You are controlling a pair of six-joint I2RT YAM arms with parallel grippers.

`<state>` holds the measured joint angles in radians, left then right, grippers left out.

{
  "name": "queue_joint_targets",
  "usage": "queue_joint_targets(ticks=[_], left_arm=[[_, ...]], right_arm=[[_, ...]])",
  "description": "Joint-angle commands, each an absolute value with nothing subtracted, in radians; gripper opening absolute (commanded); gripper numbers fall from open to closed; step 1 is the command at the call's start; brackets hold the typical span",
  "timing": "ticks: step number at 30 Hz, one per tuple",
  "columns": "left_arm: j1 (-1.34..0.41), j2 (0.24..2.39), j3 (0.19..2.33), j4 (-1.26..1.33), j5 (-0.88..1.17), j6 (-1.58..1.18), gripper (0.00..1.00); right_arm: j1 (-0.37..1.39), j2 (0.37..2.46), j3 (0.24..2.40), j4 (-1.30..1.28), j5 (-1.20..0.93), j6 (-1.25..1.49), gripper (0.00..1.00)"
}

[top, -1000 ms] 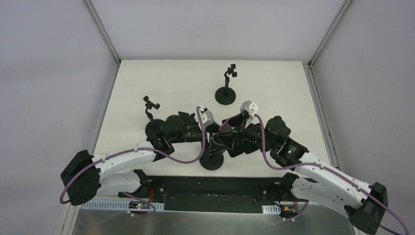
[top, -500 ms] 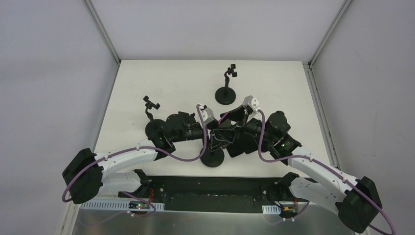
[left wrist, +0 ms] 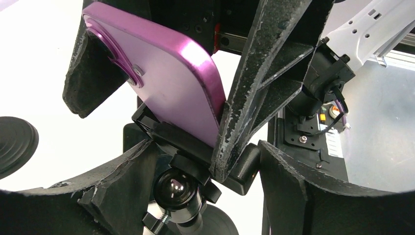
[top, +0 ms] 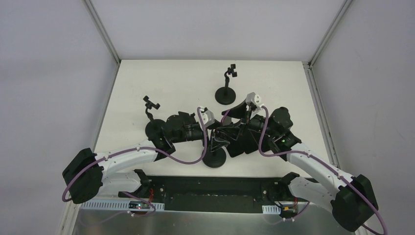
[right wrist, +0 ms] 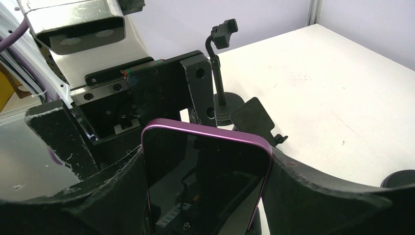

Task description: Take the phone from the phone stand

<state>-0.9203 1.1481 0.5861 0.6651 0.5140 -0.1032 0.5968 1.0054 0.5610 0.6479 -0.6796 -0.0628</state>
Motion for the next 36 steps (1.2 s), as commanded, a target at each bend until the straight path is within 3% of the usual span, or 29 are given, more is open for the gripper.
queue_joint_targets(ticks=[1, 24, 30, 31, 32, 34, 35, 36], left_arm=[[-1.031, 1.095, 0.551, 0.646, 0.828, -0.187, 0.0], [-1.03, 1.087, 0.548, 0.646, 0.898, -0.189, 0.0], [-1.029, 1.105, 0.558, 0.646, 0.86, -0.208, 0.0], [-1.029, 1.112, 0.562, 0.645, 0.843, -0.217, 0.1], [-1.029, 1.12, 0.565, 0.646, 0.829, -0.223, 0.28], [-1.032, 1.123, 0.568, 0.645, 0.802, -0.222, 0.88], [-1.031, 1.118, 0.568, 0.646, 0.79, -0.219, 0.98], [-1.032, 1.114, 0.569, 0.646, 0.781, -0.215, 0.99]], right_arm=[[0.451, 1.087, 0.534, 0.555, -0.229, -0.361, 0.0], [0.429, 0.991, 0.581, 0.374, -0.703, -0.37, 0.0], [0.47, 0.965, 0.559, 0.424, -0.604, -0.261, 0.0], [0.493, 0.959, 0.554, 0.425, -0.564, -0.25, 0.0], [0.517, 0.953, 0.551, 0.421, -0.521, -0.24, 0.0], [0.569, 0.944, 0.544, 0.416, -0.414, -0.218, 0.0], [0.594, 0.938, 0.539, 0.412, -0.349, -0.206, 0.0], [0.615, 0.934, 0.534, 0.41, -0.305, -0.194, 0.0]])
